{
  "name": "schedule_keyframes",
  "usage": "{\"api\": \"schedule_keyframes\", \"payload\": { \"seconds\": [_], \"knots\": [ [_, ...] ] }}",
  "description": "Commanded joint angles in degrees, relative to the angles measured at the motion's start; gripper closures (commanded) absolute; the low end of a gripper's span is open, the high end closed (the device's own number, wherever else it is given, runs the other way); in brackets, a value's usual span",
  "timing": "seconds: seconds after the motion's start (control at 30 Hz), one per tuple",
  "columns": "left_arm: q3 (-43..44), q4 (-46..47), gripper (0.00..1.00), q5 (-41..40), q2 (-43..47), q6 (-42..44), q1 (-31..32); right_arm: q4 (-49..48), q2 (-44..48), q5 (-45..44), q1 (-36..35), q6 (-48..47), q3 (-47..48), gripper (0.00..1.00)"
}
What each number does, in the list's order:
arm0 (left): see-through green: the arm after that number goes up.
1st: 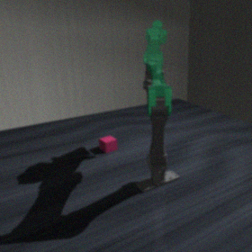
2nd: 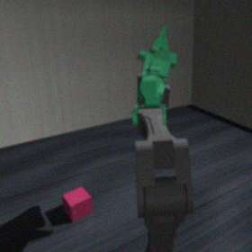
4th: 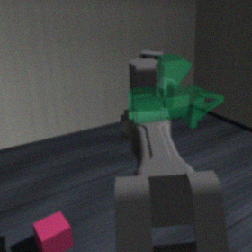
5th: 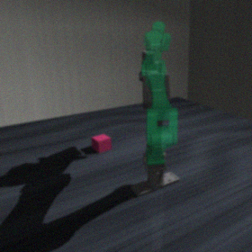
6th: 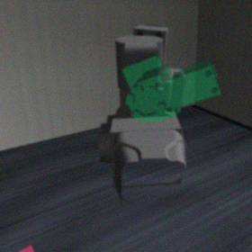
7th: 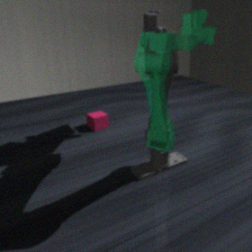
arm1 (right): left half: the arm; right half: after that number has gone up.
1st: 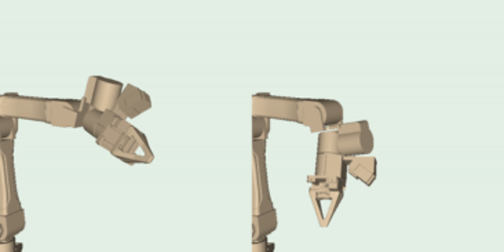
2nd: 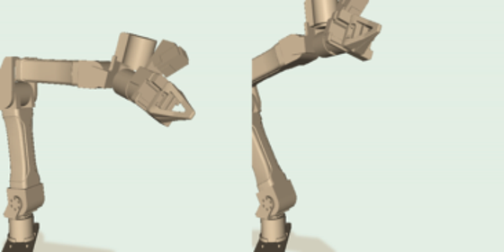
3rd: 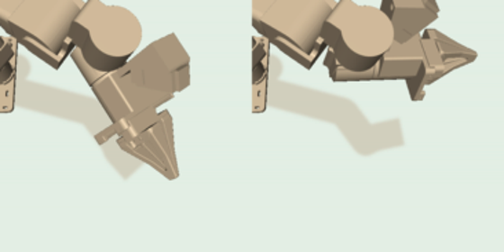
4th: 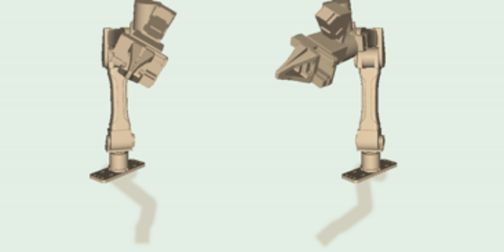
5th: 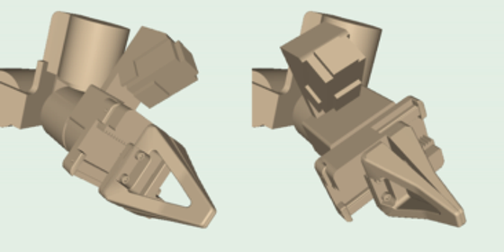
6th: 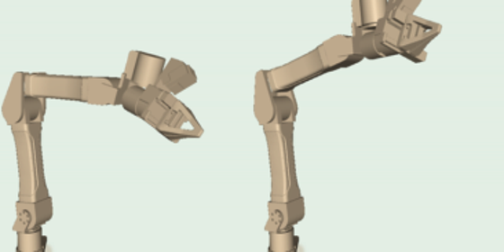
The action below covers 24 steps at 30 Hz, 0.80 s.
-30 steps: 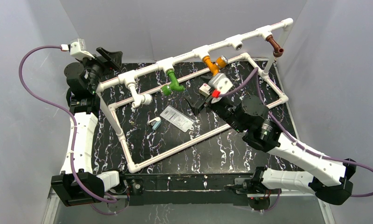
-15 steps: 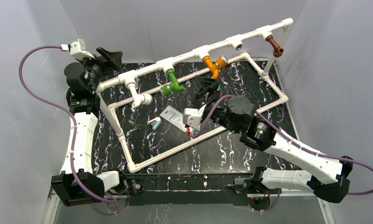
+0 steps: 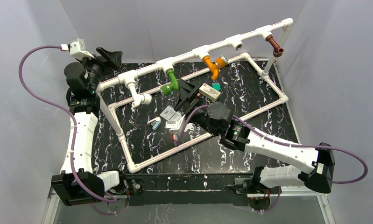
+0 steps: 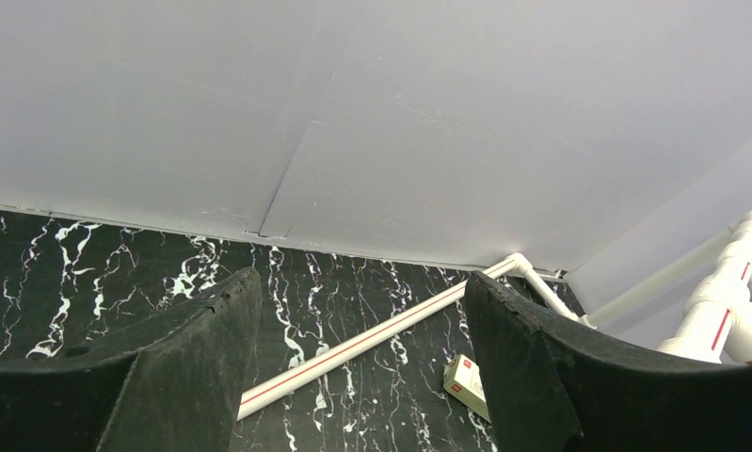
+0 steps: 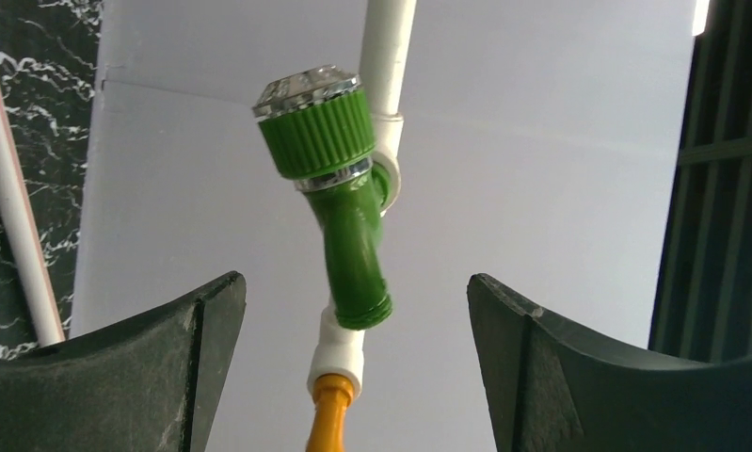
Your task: Install the water faucets
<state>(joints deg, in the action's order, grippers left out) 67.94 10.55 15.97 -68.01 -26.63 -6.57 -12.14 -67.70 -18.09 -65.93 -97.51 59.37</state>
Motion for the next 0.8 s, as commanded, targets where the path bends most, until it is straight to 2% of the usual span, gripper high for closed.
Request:
{"api": "schedule_keyframes", "payload": {
  "seconds": [0.0, 0.17, 0.33, 0.6, 0.77],
  "knots": [
    [-8.36, -19.16, 0.24, 0.27, -8.59, -0.01, -1.43, -8.69, -1.6, -0.67, -0.5, -3.81, 1.66, 0.06],
    [-8.41, -19.12, 0.24, 0.38, -8.54, -0.08, -1.59, -12.11, -4.09, -0.23, -0.51, -3.91, 2.13, 0.06],
    [-8.38, -19.16, 0.24, 0.47, -8.54, -0.16, -1.61, -14.57, -6.52, -0.77, -0.12, -3.13, 3.43, 0.1],
    [-8.4, -19.16, 0.24, 0.43, -8.37, -0.15, -1.61, -16.47, -9.77, -1.64, 0.63, -2.12, 5.4, 0.24],
    [-8.42, -19.18, 0.24, 0.47, -8.43, -0.1, -1.61, -17.33, -11.03, -2.7, 1.18, -1.18, 6.15, 0.4]
  ]
}}
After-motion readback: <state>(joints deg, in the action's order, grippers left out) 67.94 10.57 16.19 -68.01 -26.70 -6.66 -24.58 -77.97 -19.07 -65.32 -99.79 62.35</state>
